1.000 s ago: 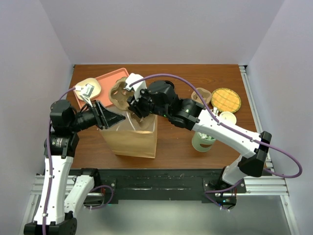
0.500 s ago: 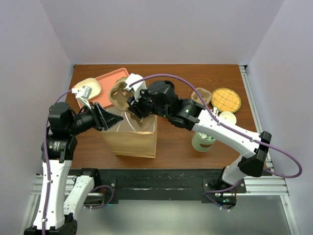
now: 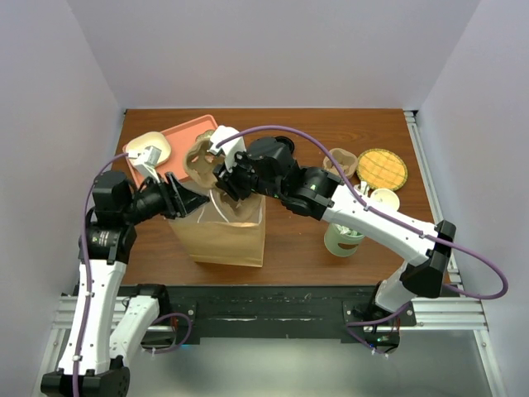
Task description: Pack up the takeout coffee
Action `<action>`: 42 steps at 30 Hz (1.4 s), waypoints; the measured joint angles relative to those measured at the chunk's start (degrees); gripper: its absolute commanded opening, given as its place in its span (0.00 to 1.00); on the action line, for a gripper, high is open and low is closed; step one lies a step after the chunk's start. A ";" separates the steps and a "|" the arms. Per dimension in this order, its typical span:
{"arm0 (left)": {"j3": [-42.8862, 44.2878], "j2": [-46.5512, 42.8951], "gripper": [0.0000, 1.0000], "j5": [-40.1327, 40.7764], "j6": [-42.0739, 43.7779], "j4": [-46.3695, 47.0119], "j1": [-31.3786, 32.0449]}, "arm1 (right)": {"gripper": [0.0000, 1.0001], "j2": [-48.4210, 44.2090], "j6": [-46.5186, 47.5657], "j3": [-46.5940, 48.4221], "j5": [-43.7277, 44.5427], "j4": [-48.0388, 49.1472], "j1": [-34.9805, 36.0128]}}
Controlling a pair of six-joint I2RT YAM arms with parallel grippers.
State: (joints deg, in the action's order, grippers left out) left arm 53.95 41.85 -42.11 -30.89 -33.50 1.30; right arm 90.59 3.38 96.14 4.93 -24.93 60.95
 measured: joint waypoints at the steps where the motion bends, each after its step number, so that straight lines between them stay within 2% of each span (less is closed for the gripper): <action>1: -0.72 -0.02 0.55 -0.44 0.00 0.28 0.00 | 0.32 0.00 0.00 0.00 0.02 -0.02 0.00; 6: -3.65 -0.20 0.55 -2.51 -0.59 2.75 0.00 | 0.32 0.00 0.00 0.00 0.02 -0.02 -0.11; 16: -5.18 0.46 0.34 -5.92 -2.95 7.45 0.02 | 0.32 0.00 -0.07 0.00 0.02 -0.02 -0.22; 28: -5.18 -0.76 0.24 -10.86 -6.64 13.22 0.00 | 0.32 0.04 -0.42 0.02 0.02 0.04 -0.26; 31: -5.33 -1.60 0.25 -11.65 -7.13 13.40 0.02 | 0.32 0.04 -0.42 0.00 0.02 0.02 -0.26; 34: -5.53 -2.34 0.37 -11.80 -7.58 13.44 0.02 | 0.32 0.04 -0.39 0.00 0.02 0.04 -0.28; 42: -5.14 -2.99 0.50 -10.12 -10.23 13.33 0.02 | 0.32 0.04 -0.42 0.00 0.02 0.02 -0.46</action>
State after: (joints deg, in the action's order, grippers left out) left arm 48.82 38.85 -52.23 -41.12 -20.16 1.32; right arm 90.63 2.96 96.14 4.95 -24.91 60.49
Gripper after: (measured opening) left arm 0.471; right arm 0.381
